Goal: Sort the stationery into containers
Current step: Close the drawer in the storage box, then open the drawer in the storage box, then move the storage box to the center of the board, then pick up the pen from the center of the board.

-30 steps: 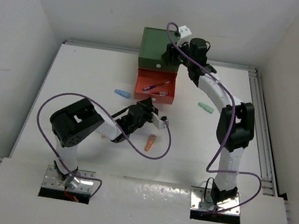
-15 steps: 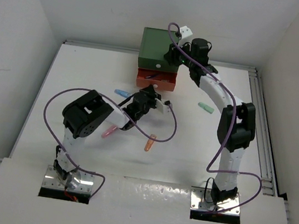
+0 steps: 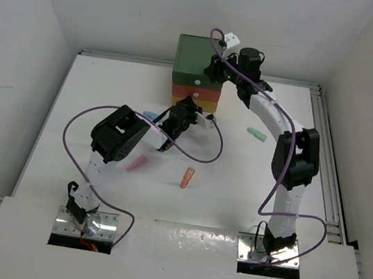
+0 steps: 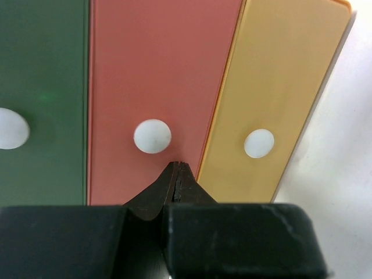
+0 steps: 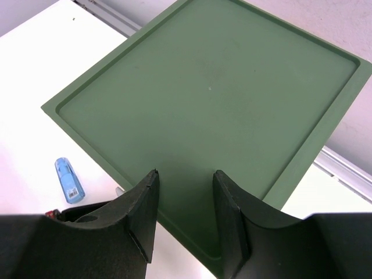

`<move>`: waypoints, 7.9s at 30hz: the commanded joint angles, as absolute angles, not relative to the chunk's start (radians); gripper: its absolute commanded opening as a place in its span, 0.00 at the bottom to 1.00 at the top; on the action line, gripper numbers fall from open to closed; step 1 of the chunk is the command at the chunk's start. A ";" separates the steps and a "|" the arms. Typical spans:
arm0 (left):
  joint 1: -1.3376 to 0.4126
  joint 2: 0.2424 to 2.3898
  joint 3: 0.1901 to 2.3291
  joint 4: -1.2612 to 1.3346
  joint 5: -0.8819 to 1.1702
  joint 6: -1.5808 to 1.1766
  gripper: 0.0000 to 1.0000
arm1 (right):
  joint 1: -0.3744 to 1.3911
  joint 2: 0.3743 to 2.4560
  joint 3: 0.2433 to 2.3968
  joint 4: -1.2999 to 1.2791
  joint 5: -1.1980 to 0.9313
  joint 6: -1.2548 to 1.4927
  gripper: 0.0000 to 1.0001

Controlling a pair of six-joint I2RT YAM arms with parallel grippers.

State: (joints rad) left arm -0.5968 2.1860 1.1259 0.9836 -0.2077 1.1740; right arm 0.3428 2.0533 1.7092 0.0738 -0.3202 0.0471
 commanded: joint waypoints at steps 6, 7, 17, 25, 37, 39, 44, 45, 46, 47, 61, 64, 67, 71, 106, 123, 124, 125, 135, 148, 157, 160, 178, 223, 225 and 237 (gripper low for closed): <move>-0.572 2.217 1.141 1.112 -0.190 1.215 0.00 | 0.351 2.036 1.683 -0.028 -0.362 0.071 0.41; -0.575 2.198 1.128 1.120 -0.184 1.219 0.00 | 0.351 2.033 1.681 -0.032 -0.362 0.069 0.41; -0.649 1.947 0.873 1.103 -0.287 1.014 0.30 | 0.351 2.017 1.652 -0.023 -0.359 0.077 0.44; -0.744 1.951 0.694 1.435 -0.428 0.995 0.32 | 0.351 2.029 1.652 -0.021 -0.353 0.075 0.45; -0.761 2.249 0.868 1.692 -0.512 1.215 0.40 | 0.342 2.042 1.655 -0.026 -0.347 0.074 0.45; -0.758 2.289 0.891 1.733 -0.517 1.264 0.41 | 0.339 2.048 1.657 -0.025 -0.347 0.074 0.45; -0.744 2.362 0.957 1.815 -0.508 1.344 0.43 | 0.339 2.059 1.658 -0.023 -0.350 0.083 0.45; -0.741 2.370 0.962 1.825 -0.503 1.353 0.48 | 0.339 2.059 1.657 -0.023 -0.351 0.084 0.46; -0.738 2.378 0.966 1.838 -0.493 1.365 0.54 | 0.339 2.060 1.658 -0.023 -0.350 0.084 0.46; -0.735 2.400 0.983 1.854 -0.488 1.387 0.61 | 0.337 2.062 1.660 -0.023 -0.348 0.084 0.46; -0.733 2.467 1.057 1.887 -0.388 1.407 0.50 | 0.331 2.077 1.661 -0.015 -0.356 0.097 0.46; -0.732 2.497 1.104 1.882 -0.373 1.417 0.50 | 0.328 2.083 1.661 -0.014 -0.357 0.098 0.47; -0.724 2.519 1.134 1.878 -0.347 1.431 0.51 | 0.324 2.085 1.663 -0.015 -0.357 0.098 0.47; -0.712 2.556 1.177 1.873 -0.341 1.448 0.51 | 0.319 2.088 1.661 -0.018 -0.360 0.098 0.47; -0.637 2.608 1.308 1.695 -0.296 1.420 0.40 | 0.314 2.118 1.671 -0.017 -0.379 0.115 0.49; -0.652 2.574 1.217 1.764 -0.287 1.437 0.00 | 0.314 2.117 1.663 -0.015 -0.380 0.121 0.46; -0.656 2.568 1.207 1.773 -0.290 1.439 0.00 | 0.314 2.115 1.663 -0.015 -0.380 0.121 0.46; -0.661 2.557 1.198 1.778 -0.291 1.437 0.00 | 0.314 2.115 1.663 -0.017 -0.382 0.121 0.46; -0.724 2.497 1.088 1.839 -0.374 1.422 0.00 | 0.316 2.108 1.658 -0.018 -0.382 0.123 0.42; -0.865 2.415 0.934 1.885 -0.566 1.382 0.00 | 0.322 2.097 1.643 -0.018 -0.385 0.140 0.42; -0.923 2.395 0.873 1.896 -0.646 1.362 0.00 | 0.324 2.079 1.629 -0.020 -0.387 0.133 0.42; -0.931 2.390 0.873 1.888 -0.658 1.358 0.06 | 0.325 2.077 1.628 -0.021 -0.390 0.133 0.43; -0.972 2.250 0.801 1.832 -0.701 1.345 0.62 | 0.348 1.991 1.617 -0.046 -0.393 0.123 0.48; -0.316 1.408 1.381 -0.406 0.313 0.025 0.82 | 0.005 1.723 1.398 -0.466 -0.434 -0.414 0.44; -0.237 1.422 1.384 -0.413 0.331 0.009 0.82 | 0.005 1.776 1.390 -0.477 -0.425 -0.440 0.46; -0.021 1.571 1.405 -0.434 0.600 -0.026 0.88 | 0.005 2.022 1.450 -0.514 -0.345 -0.547 0.59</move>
